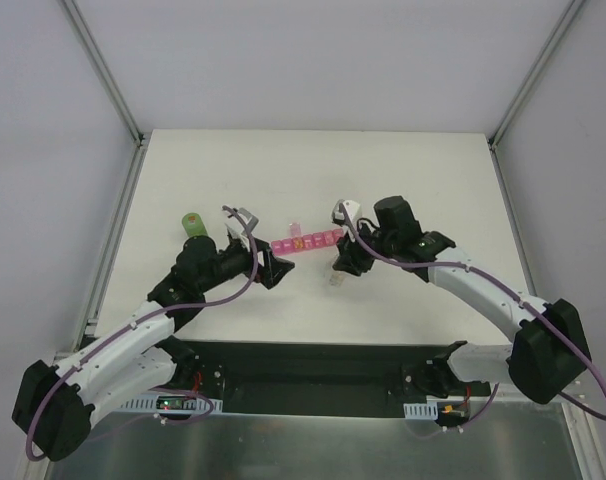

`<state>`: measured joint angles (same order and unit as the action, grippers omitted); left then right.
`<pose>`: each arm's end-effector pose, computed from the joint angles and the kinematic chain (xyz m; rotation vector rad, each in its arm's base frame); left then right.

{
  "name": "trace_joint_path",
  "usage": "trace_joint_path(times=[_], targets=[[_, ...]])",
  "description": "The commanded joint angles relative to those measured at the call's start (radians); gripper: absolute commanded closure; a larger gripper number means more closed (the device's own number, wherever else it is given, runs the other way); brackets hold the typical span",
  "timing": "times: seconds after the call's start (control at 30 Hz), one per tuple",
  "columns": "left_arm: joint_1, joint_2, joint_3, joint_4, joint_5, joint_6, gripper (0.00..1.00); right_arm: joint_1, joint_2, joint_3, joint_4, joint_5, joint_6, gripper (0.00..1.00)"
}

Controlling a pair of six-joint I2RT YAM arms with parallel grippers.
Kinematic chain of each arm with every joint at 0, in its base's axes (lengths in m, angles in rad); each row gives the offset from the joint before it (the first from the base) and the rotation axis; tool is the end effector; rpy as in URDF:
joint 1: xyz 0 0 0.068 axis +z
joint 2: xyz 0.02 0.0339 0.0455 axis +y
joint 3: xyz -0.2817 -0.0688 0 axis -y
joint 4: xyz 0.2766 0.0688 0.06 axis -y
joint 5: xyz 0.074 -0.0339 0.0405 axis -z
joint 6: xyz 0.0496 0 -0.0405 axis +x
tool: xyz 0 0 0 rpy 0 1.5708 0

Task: Sort the pills into containers

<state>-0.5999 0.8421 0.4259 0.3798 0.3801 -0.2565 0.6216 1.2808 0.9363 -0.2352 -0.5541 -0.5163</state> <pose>0.1792 -0.1448 0.2623 0.5883 1.5865 -0.9573 0.2427 0.2060 0.2829 -1.4018 1.5936 0.6554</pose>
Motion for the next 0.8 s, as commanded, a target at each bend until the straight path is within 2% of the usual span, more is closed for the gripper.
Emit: trace_joint_path(times=[0.0,0.07,0.27,0.4,0.43,0.57,0.67,0.7,0.77], targets=[[0.028,-0.043,0.131,-0.338,-0.338,0.043,0.01,-0.019,-0.049,-0.111,0.066,0.253,-0.103,0.85],[0.049,-0.031,0.168,-0.44,-0.365,0.039,0.01,-0.028,-0.052,-0.161,0.105,0.299,-0.106,0.85],[0.077,0.002,0.251,-0.559,-0.372,0.045,0.02,-0.052,-0.055,-0.246,0.166,0.339,-0.113,0.82],[0.078,-0.003,0.267,-0.579,-0.368,0.08,0.02,-0.077,-0.073,-0.267,0.163,0.312,-0.102,0.74],[0.078,-0.005,0.269,-0.581,-0.366,0.085,0.02,-0.089,-0.078,-0.268,0.159,0.287,-0.097,0.67],[0.078,-0.005,0.283,-0.604,-0.345,0.114,0.02,-0.1,-0.09,-0.24,0.102,0.226,-0.087,0.52],[0.077,-0.005,0.289,-0.619,-0.333,0.141,0.02,-0.102,-0.09,-0.189,0.042,0.186,-0.09,0.33],[0.078,-0.003,0.295,-0.625,-0.333,0.148,0.02,-0.105,-0.089,-0.157,0.027,0.177,-0.093,0.24],[0.077,0.002,0.307,-0.65,-0.326,0.171,0.02,-0.108,-0.081,-0.113,-0.034,0.154,-0.102,0.19]])
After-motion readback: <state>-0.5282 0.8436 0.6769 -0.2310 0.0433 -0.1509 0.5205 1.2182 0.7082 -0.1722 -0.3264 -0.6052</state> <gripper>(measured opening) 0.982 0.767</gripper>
